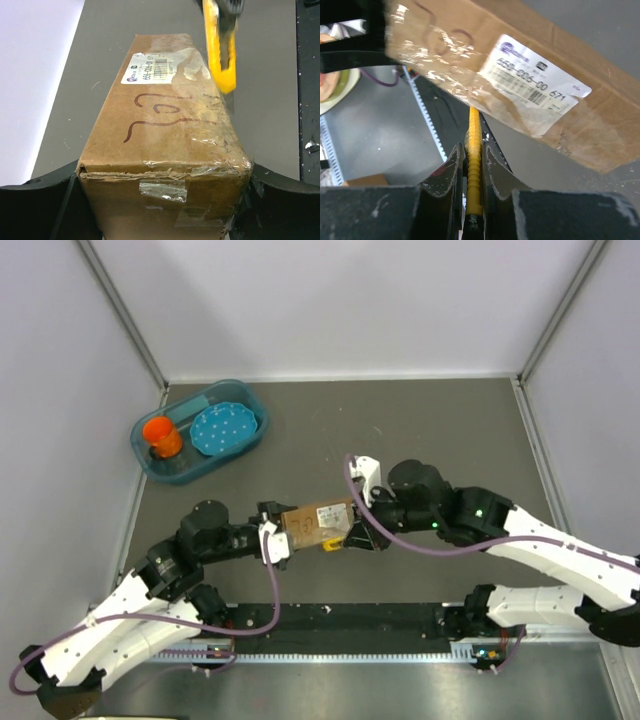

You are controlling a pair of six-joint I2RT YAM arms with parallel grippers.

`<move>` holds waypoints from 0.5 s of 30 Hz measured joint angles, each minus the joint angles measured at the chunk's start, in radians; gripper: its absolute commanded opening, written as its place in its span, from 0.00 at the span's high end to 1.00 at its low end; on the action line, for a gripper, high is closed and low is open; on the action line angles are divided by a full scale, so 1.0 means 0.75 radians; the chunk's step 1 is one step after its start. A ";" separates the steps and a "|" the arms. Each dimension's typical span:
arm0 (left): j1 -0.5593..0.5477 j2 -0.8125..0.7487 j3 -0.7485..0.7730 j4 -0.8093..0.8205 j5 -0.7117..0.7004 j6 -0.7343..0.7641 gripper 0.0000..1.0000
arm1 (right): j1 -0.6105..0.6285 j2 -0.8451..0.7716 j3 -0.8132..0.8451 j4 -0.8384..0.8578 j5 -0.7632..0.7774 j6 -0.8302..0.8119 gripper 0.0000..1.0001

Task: Unpack the express box
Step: Cut the express box at the center of the board.

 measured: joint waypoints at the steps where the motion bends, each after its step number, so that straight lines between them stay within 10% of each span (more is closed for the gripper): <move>1: 0.000 0.000 -0.003 -0.002 -0.001 0.001 0.81 | 0.000 -0.013 0.023 -0.017 -0.018 -0.006 1.00; 15: -0.009 0.053 -0.056 -0.187 0.058 0.021 0.80 | -0.032 -0.134 0.197 0.105 -0.081 0.014 1.00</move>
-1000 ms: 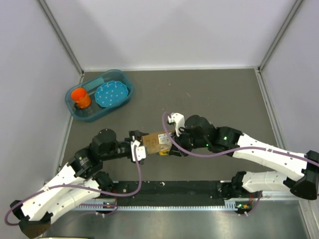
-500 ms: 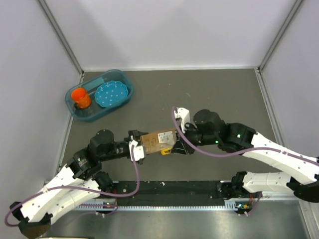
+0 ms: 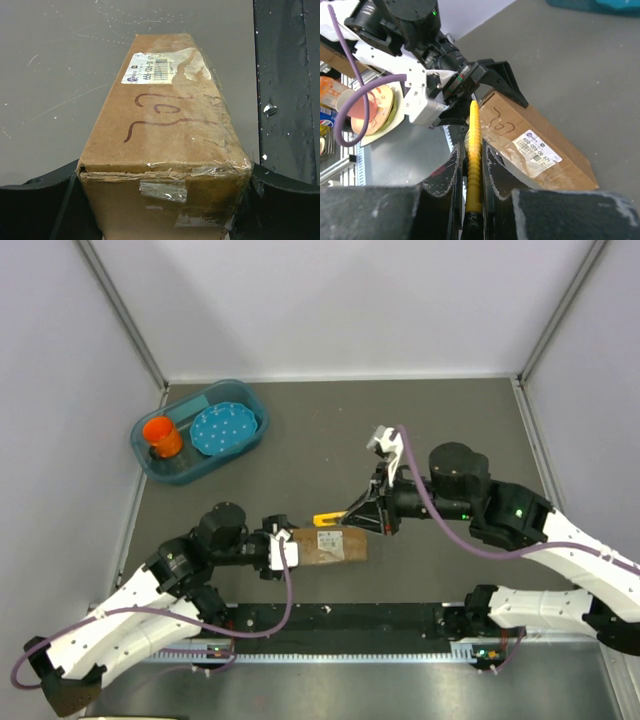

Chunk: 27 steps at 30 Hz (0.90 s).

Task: Unpack the express box
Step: Cut the express box at the center of the board.

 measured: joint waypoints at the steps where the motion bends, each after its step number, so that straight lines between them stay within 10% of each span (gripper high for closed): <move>1: 0.000 0.000 0.000 -0.001 0.000 0.002 0.81 | 0.000 0.013 -0.009 0.009 -0.007 0.010 1.00; 27: -0.101 0.227 0.202 -0.160 -0.122 0.164 0.78 | -0.137 0.104 -0.273 0.233 -0.246 0.288 1.00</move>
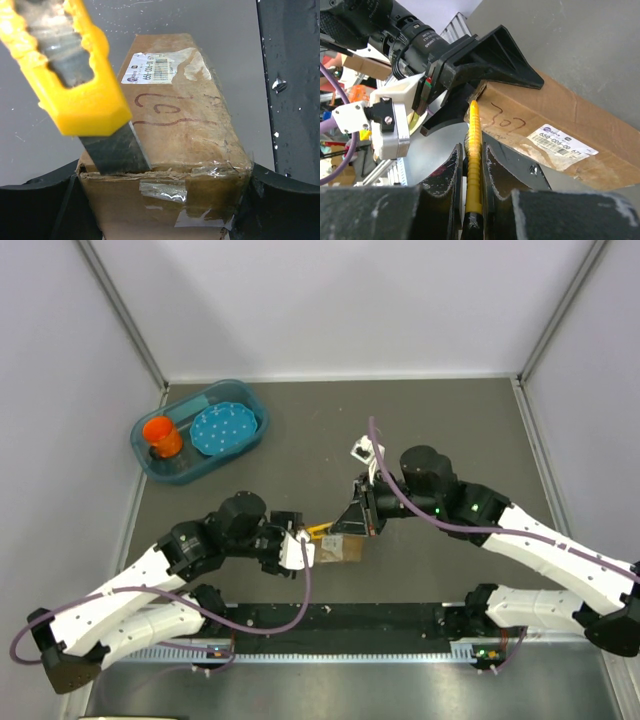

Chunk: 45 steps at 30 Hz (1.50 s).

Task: Unpack the express box
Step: Cut the express box at the center of the board.

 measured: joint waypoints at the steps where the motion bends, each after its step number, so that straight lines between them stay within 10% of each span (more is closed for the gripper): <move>1: -0.005 0.010 0.006 -0.006 -0.008 0.005 0.78 | -0.006 0.000 -0.011 0.013 -0.014 0.012 1.00; 45: -0.098 0.053 0.030 -0.096 -0.166 0.133 0.80 | -0.102 0.170 -0.027 0.052 -0.302 0.169 1.00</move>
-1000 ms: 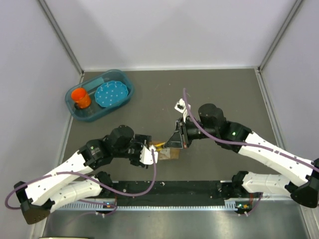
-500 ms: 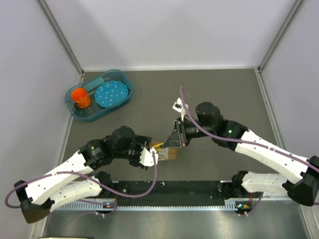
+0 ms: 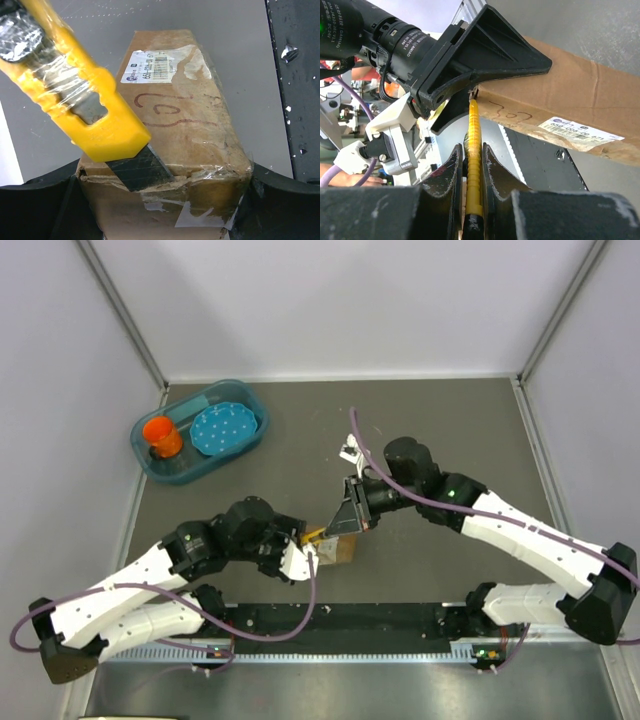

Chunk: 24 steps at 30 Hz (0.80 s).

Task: Unpack the express box
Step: Cut the express box at the center of the board.

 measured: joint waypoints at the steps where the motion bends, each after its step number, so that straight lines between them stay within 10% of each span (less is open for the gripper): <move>1: -0.003 0.004 0.003 -0.001 -0.004 0.000 0.80 | 0.000 -0.002 0.000 -0.003 -0.001 0.004 1.00; 24: -0.048 0.093 0.026 0.085 -0.197 -0.103 0.82 | -0.004 -0.103 -0.077 -0.036 0.098 0.084 1.00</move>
